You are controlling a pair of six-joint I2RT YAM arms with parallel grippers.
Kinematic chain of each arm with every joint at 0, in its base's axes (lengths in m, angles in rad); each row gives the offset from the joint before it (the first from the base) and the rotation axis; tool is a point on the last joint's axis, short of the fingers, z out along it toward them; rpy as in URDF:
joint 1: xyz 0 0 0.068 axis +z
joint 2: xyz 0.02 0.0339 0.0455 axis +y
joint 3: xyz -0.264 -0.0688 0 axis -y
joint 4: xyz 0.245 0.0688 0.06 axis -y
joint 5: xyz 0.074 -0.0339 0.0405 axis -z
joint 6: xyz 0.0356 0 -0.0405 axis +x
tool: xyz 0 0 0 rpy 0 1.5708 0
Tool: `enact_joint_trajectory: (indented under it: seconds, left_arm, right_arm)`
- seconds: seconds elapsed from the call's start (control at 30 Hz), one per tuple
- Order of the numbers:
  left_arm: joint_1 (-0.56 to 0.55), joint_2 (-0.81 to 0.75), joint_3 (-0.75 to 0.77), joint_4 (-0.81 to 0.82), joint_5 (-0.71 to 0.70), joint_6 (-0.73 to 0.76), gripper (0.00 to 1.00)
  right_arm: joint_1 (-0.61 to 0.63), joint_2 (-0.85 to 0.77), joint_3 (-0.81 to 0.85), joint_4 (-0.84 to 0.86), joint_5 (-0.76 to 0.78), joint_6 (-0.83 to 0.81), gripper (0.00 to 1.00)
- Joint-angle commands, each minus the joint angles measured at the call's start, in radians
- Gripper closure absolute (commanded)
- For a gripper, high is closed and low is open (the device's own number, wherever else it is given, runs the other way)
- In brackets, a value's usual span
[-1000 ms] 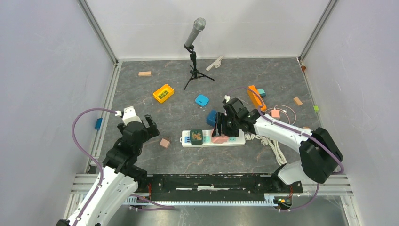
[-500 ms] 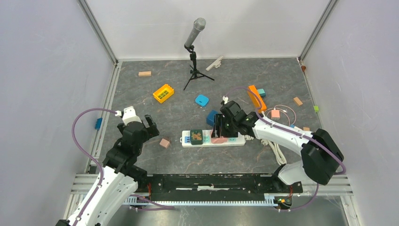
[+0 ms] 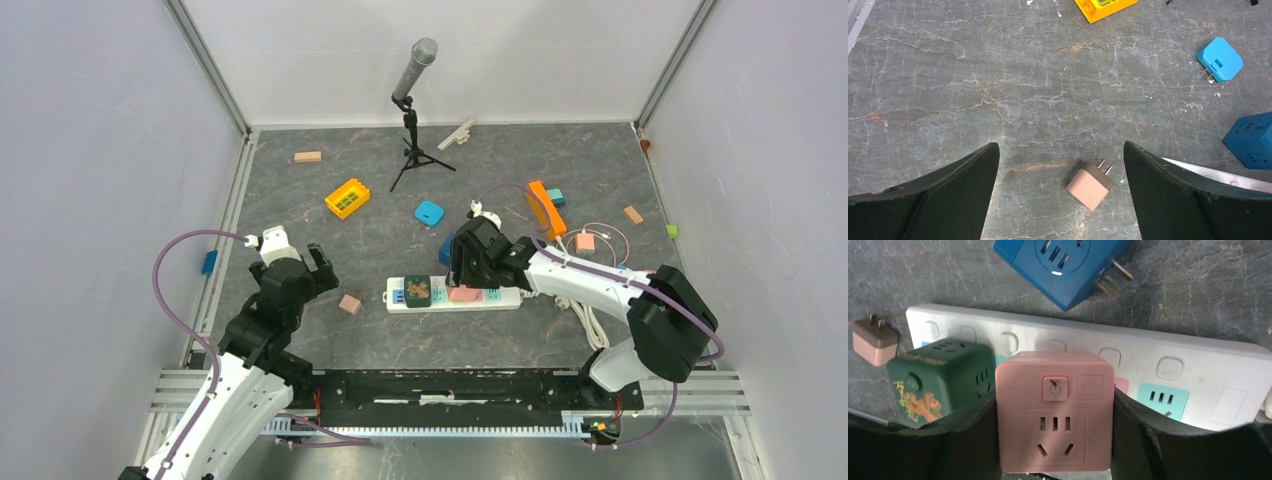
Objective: Insert the plug
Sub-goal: Insert the plug into the socket.
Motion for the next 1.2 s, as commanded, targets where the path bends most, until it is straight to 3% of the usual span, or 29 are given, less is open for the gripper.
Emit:
enact_joint_trajectory:
  seconds: [0.0,0.4,0.77,1.17]
  left_arm:
    - [0.003,-0.008,-0.007,0.021,-0.023,-0.038,0.0]
    - [0.003,-0.013,-0.008,0.021,-0.022,-0.039,0.0]
    - [0.003,-0.012,-0.01,0.022,-0.022,-0.04,0.0]
    - [0.003,-0.011,-0.009,0.022,-0.023,-0.04,0.0]
  right_arm:
    - [0.019,0.084,-0.042,-0.116,0.111,0.002,1.0]
    - [0.071,0.025,-0.083,-0.144,0.228,0.012,1.0]
    - [0.197,0.088,-0.036,-0.222,0.41,0.051,1.0]
    - [0.279,0.134,-0.079,-0.234,0.455,0.072,1.0]
